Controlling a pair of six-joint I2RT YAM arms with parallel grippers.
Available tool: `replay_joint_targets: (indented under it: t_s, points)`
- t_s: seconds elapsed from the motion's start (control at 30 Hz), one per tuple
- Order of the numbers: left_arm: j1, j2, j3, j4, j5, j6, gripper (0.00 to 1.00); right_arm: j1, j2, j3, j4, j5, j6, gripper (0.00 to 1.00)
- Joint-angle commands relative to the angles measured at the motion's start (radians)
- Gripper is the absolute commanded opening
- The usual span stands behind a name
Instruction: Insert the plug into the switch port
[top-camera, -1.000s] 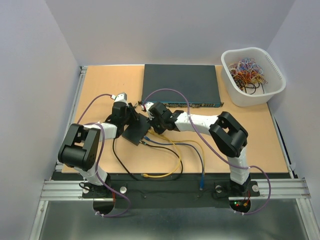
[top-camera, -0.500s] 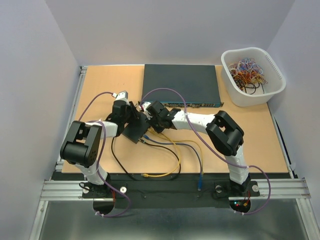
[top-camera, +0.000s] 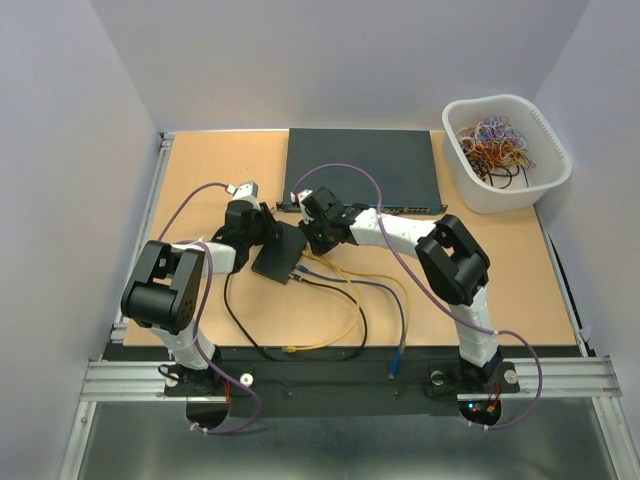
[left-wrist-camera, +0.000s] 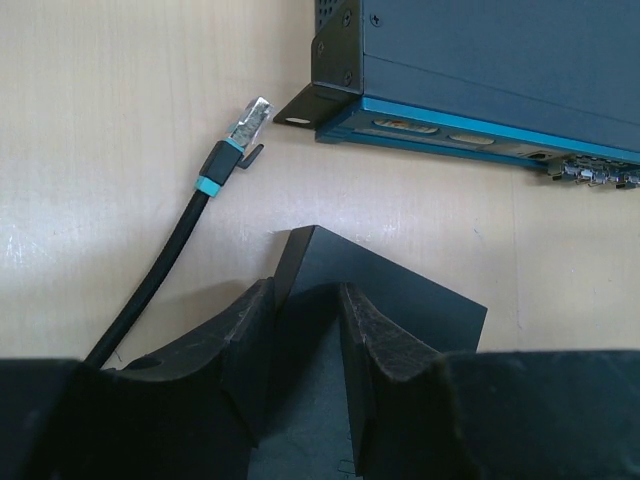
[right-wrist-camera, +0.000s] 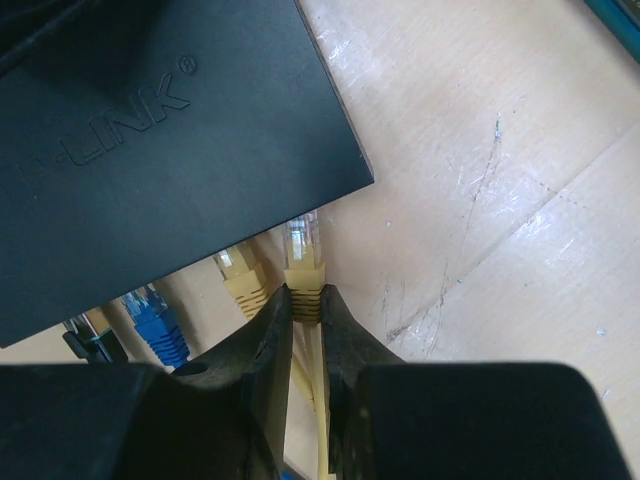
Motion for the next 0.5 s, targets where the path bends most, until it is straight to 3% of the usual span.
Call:
replay_joint_targets:
  t_s: [0.0,0.23,0.47]
  points:
    - [-0.035,0.007,0.012,-0.027,0.135,-0.014,0.41,0.003,0.01,0.098,0.184,-0.074,0.048,0.0]
    - [-0.044,0.026,0.019,-0.012,0.173,0.0,0.41,0.013,0.019,0.105,0.146,-0.173,-0.054,0.0]
    - [-0.078,0.061,0.042,-0.013,0.199,0.016,0.41,0.044,-0.005,0.078,0.115,-0.102,-0.196,0.0]
